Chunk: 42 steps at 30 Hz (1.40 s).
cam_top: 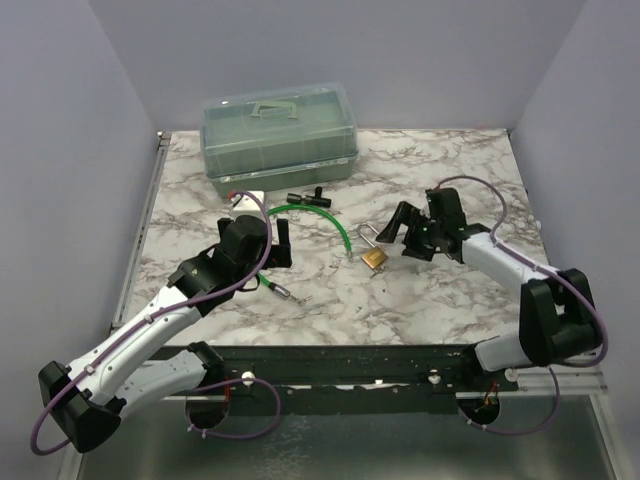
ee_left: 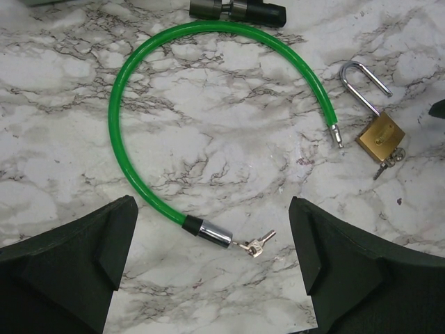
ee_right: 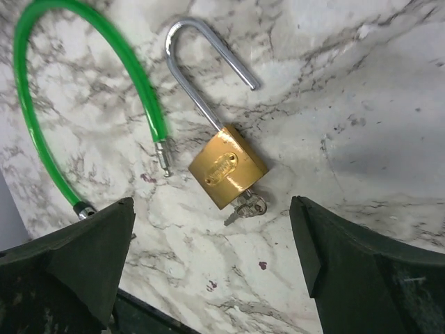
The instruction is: Unlock with the key
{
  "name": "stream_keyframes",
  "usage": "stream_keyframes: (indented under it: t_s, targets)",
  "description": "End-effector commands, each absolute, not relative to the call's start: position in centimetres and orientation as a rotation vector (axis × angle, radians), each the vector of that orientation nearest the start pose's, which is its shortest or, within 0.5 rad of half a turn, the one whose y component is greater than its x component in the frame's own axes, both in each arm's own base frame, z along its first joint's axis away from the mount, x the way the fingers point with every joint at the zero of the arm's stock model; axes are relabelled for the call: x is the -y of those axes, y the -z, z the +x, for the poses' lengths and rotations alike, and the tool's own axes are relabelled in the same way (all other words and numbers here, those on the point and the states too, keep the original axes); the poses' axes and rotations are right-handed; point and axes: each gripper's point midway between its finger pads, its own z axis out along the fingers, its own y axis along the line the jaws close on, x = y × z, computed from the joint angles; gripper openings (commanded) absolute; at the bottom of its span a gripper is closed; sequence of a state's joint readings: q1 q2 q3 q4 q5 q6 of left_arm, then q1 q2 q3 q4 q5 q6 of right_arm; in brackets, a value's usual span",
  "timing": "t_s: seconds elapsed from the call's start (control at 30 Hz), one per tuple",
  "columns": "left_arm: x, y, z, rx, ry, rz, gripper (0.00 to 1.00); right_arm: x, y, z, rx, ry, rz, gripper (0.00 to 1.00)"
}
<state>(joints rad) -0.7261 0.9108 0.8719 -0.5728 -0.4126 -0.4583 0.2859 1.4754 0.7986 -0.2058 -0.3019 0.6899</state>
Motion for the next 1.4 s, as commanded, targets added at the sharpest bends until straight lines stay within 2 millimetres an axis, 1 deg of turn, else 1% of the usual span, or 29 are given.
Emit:
stream_keyframes:
  t_s: [0.0, 0.13, 0.2, 0.27, 0.33, 0.43, 0.53, 0.63, 0.77, 0.93, 0.97, 1.0, 1.07, 1.23, 1.37]
  targets:
    - [14.9, -20.2, 24.3, -2.135, 0.283, 0.074, 0.99, -14.0, -11.6, 33.0, -2.378, -0.565, 0.326, 1.00]
    - [15.0, -20.9, 24.0, -2.111, 0.315, 0.078, 0.99, -12.8, -16.1, 33.4, -2.200, -0.530, 0.285, 1.00]
    - [14.9, -21.3, 23.9, -2.093, 0.327, 0.072, 0.99, -12.1, -18.5, 33.2, -2.097, -0.526, 0.276, 1.00]
    - [14.9, -21.9, 23.8, -2.074, 0.343, 0.071, 0.99, -11.2, -20.4, 33.1, -2.007, -0.502, 0.283, 1.00]
    - [14.8, -22.3, 23.7, -2.058, 0.353, 0.068, 0.99, -10.1, -22.1, 33.0, -1.936, -0.459, 0.308, 1.00]
    - [14.6, -23.2, 23.5, -2.027, 0.372, 0.064, 0.99, -8.8, -24.2, 32.9, -1.857, -0.413, 0.336, 1.00]
    - [14.7, -24.6, 23.0, -1.965, 0.429, 0.066, 0.99, -8.7, -25.9, 32.6, -1.793, -0.429, 0.317, 1.00]
    - [14.4, -26.1, 22.5, -1.897, 0.473, 0.056, 0.99, -8.8, -26.6, 32.2, -1.756, -0.453, 0.317, 1.00]
    - [12.7, -27.6, 22.2, -1.814, 0.463, -0.003, 0.99, -9.2, -27.1, 31.8, -1.703, -0.502, 0.301, 1.00]
    - [9.9, -29.3, 21.9, -1.720, 0.412, -0.119, 0.99, -9.7, -26.9, 31.5, -1.695, -0.538, 0.281, 1.00]
    - [9.1, -29.3, 21.9, -1.704, 0.390, -0.152, 0.99, -9.7, -26.8, 31.5, -1.698, -0.541, 0.284, 1.00]
    - [8.4, -29.4, 21.9, -1.688, 0.369, -0.180, 0.99, -9.8, -27.3, 31.6, -1.678, -0.550, 0.283, 1.00]
    - [6.9, -29.4, 21.9, -1.657, 0.316, -0.235, 0.99, -10.0, -27.4, 31.6, -1.672, -0.563, 0.275, 1.00]
    - [6.4, -29.8, 21.4, -1.626, 0.332, -0.252, 0.99, -10.5, -27.5, 31.1, -1.681, -0.593, 0.248, 1.00]
    - [6.3, -29.7, 21.5, -1.629, 0.321, -0.254, 0.99, -10.7, -27.9, 30.6, -1.655, -0.608, 0.229, 1.00]
